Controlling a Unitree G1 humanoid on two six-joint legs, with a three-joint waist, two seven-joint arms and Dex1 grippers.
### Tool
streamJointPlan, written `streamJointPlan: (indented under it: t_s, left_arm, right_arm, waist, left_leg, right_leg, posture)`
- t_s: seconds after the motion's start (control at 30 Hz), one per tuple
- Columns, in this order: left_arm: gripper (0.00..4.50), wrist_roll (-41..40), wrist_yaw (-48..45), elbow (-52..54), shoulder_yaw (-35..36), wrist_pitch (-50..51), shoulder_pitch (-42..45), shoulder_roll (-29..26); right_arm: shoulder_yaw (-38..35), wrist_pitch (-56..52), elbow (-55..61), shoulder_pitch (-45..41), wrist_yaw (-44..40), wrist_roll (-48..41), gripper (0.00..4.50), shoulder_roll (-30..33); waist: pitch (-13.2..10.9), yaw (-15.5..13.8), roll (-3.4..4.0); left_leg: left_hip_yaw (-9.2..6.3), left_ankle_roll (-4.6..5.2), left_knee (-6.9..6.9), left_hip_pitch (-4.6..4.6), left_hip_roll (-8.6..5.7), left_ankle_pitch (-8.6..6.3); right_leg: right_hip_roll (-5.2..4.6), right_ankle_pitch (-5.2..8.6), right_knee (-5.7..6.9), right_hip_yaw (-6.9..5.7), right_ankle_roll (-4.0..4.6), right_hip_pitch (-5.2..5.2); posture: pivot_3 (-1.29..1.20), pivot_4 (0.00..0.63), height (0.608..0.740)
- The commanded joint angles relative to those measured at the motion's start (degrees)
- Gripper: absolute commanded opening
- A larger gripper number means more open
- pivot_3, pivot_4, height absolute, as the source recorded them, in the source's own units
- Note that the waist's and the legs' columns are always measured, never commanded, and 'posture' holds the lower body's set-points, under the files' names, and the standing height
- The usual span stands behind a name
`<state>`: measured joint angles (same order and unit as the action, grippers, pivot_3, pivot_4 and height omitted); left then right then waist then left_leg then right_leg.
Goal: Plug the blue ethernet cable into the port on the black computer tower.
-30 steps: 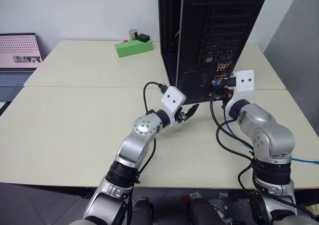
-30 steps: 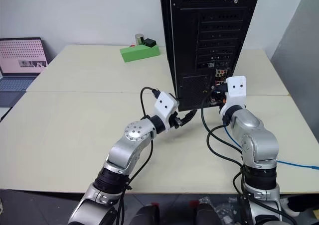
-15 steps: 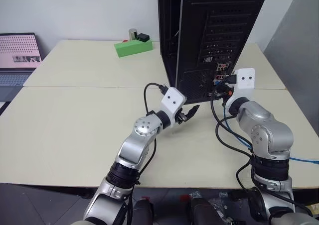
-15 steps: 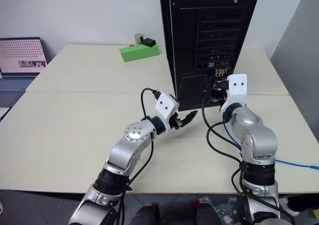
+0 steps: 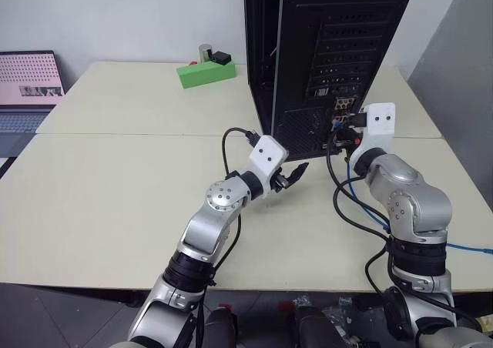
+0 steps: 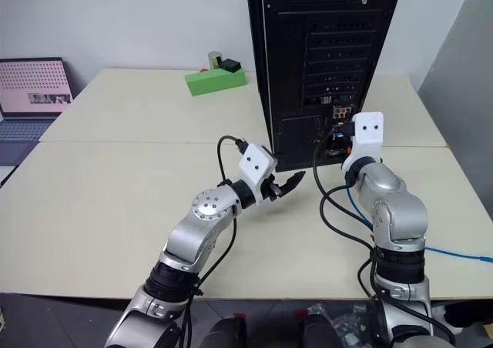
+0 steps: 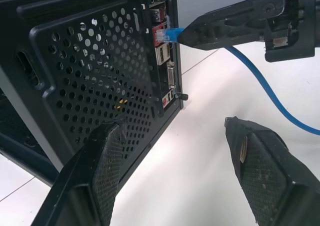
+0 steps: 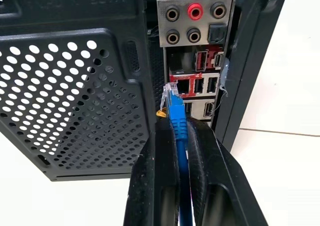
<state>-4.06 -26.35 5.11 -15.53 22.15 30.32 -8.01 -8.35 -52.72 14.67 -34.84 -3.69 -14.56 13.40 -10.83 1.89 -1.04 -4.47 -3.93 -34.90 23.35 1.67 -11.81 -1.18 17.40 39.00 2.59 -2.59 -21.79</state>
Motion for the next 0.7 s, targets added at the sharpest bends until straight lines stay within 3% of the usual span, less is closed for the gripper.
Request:
streamJointPlan:
  t_s: [0.03, 0.7]
  left_arm:
    - [3.33, 0.3, -0.1, 3.0, -0.3, -0.7, 0.0, 0.2]
    - [3.33, 0.5, -0.2, 2.6, -0.4, -1.1, -0.1, 0.5]
  right_arm:
    - [-1.0, 1.6, 0.8, -1.0, -0.1, 0.4, 0.0, 0.9]
    - [-0.5, 3.7, -1.2, -1.3, 0.1, 0.7, 0.0, 1.3]
  waist:
    - [0.0, 0.0, 0.0]
    - [0.0, 0.0, 0.0]
  left_leg:
    - [0.0, 0.0, 0.0, 0.0, 0.0, 0.0]
    - [0.0, 0.0, 0.0, 0.0, 0.0, 0.0]
  right_leg:
    - [0.0, 0.0, 0.0, 0.0, 0.0, 0.0]
    - [0.0, 0.0, 0.0, 0.0, 0.0, 0.0]
  posture:
    - [0.0, 0.15, 0.74]
    - [0.0, 0.15, 0.74]
